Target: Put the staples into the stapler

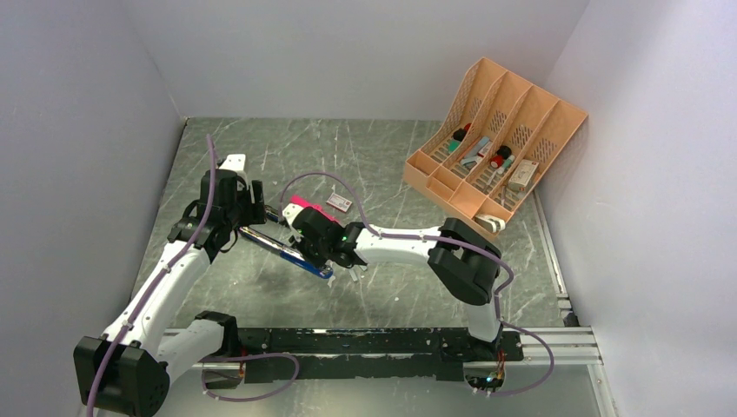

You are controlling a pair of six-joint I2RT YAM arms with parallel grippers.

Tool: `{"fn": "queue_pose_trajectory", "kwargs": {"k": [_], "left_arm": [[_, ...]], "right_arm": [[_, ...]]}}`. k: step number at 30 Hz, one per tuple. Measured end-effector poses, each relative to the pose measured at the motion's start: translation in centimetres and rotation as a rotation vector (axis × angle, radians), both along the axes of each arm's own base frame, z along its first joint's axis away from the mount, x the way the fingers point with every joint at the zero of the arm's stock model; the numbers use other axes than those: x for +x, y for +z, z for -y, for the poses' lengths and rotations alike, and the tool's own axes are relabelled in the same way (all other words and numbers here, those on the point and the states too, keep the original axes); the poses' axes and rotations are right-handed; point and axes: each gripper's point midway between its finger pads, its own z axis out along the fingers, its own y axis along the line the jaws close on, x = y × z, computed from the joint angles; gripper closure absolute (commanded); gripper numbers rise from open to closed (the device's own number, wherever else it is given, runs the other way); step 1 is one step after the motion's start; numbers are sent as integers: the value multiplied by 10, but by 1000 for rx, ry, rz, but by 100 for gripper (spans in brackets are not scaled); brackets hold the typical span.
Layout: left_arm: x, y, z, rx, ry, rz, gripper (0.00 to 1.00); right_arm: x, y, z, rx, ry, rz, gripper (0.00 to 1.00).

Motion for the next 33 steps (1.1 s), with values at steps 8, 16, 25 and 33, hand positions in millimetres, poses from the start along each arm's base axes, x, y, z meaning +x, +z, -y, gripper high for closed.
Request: {"fn": "queue_pose_trajectory", "kwargs": {"k": [8, 16, 25, 33], "left_arm": [[0, 0, 1, 0, -2, 0, 26], [0, 0, 1, 0, -2, 0, 26], [0, 0, 1, 0, -2, 0, 26], [0, 0, 1, 0, -2, 0, 27]], "right_arm": [[-1, 0, 0, -3, 19, 2, 100], [-2, 0, -1, -11, 51, 12, 100], [2, 1, -2, -10, 48, 36, 100], [-4, 10, 3, 57, 60, 58, 100]]}}
